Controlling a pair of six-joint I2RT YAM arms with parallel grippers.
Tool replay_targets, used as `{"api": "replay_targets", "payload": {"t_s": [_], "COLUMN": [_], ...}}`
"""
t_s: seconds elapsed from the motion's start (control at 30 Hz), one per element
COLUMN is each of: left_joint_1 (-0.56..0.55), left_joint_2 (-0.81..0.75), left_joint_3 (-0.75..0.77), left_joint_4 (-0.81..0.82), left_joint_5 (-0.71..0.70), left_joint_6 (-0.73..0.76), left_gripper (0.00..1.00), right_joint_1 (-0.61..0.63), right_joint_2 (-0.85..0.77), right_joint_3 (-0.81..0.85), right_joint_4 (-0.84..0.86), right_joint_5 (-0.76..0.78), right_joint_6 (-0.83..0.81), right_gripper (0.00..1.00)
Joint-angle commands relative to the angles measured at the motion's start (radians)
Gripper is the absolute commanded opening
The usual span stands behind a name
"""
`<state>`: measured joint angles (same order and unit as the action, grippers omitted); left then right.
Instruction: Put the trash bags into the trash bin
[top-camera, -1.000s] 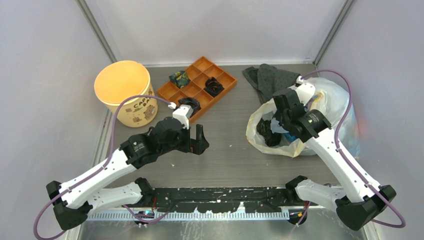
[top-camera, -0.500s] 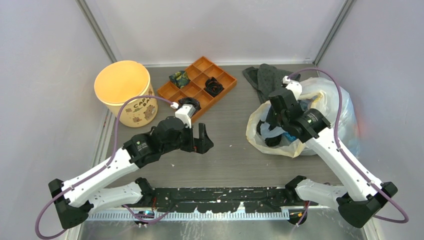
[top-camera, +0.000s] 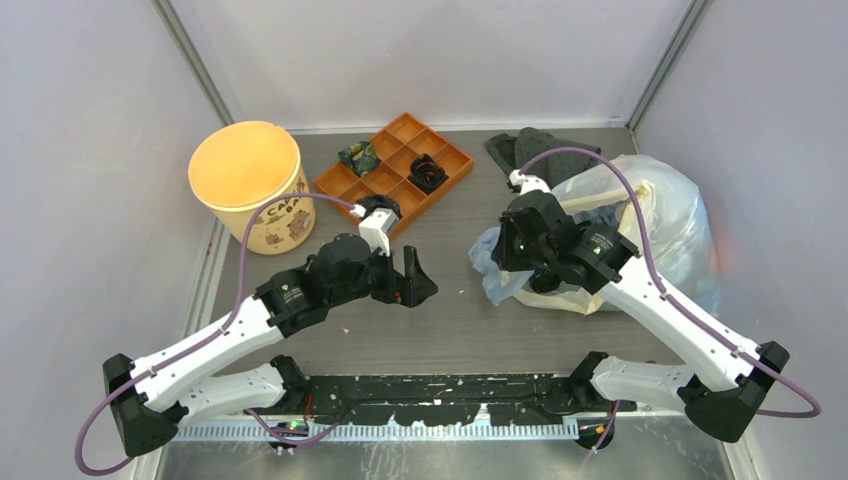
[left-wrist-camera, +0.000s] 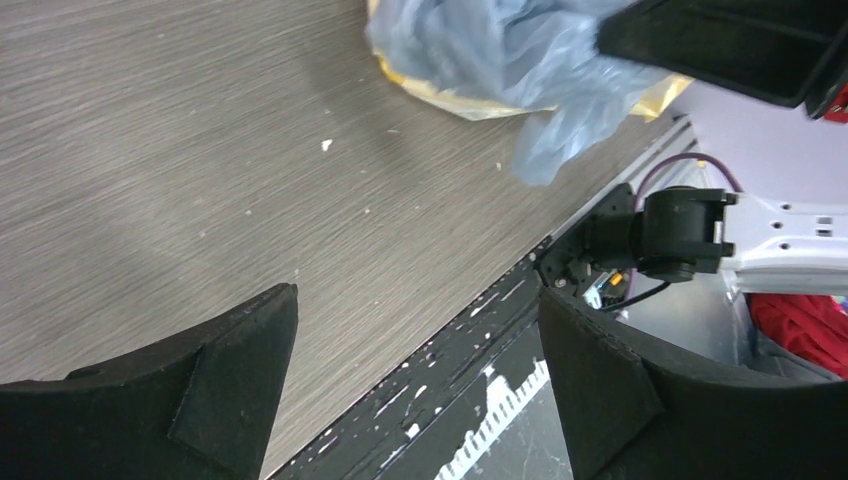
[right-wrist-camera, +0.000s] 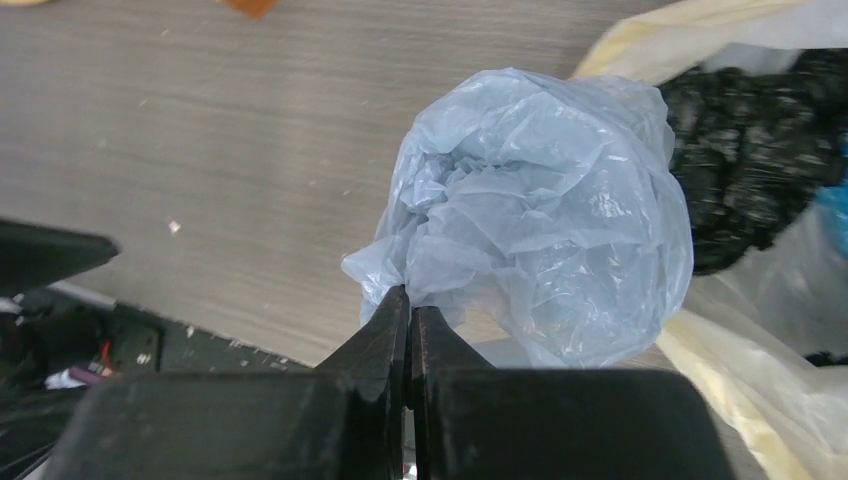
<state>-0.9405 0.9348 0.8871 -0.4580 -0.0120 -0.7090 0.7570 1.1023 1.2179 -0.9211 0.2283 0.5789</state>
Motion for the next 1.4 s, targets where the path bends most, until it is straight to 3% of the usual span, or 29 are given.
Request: {"api": "replay_targets", "payload": {"t_s": [0.0,0.23,0.53,1.17,1.27,1.37], "left_joint_1": [0.002,0.002,-0.017,-0.017,-0.017,-0.017], "left_joint_2": [-0.029,-0.067,-0.056,-0.009,-0.033,-0.046], "left_joint_3": [-0.032,-0.115,-0.087,-0.090,-0.117,-0.131], "left_joint_4": [0.197,0.439,0.396,0.384,0.435,0.453], "left_joint_5": [0.058,0.164,0.151,0.153,0.118,0.115], "left_joint_6": [0.002,0.123,0.220,0.177,0.161,0.149], "left_gripper": [0.90,0.80,0.76,0.56,0.47,0.21], "right_joint_1": [0.031,0.070,0.108,0.137,0.150,0.156], "right_joint_2": [0.009,0.016,0.013,0.021,0.034,0.037], "right_joint_3": [0.034,0.022,0.049,0.086,0.083,0.073], "right_joint_4": [0.100,0.183,0.189,0.210,0.212,0.217], "right_joint_5": [-0.185,-0.366,-0.390,-0.391,-0.381,-0.351], "right_joint_6": [-0.046,-0.028,-0.012,0.022,0.028,0.043], "right_gripper": [0.01,0.01,0.01,0.01,0.01,0.01]}}
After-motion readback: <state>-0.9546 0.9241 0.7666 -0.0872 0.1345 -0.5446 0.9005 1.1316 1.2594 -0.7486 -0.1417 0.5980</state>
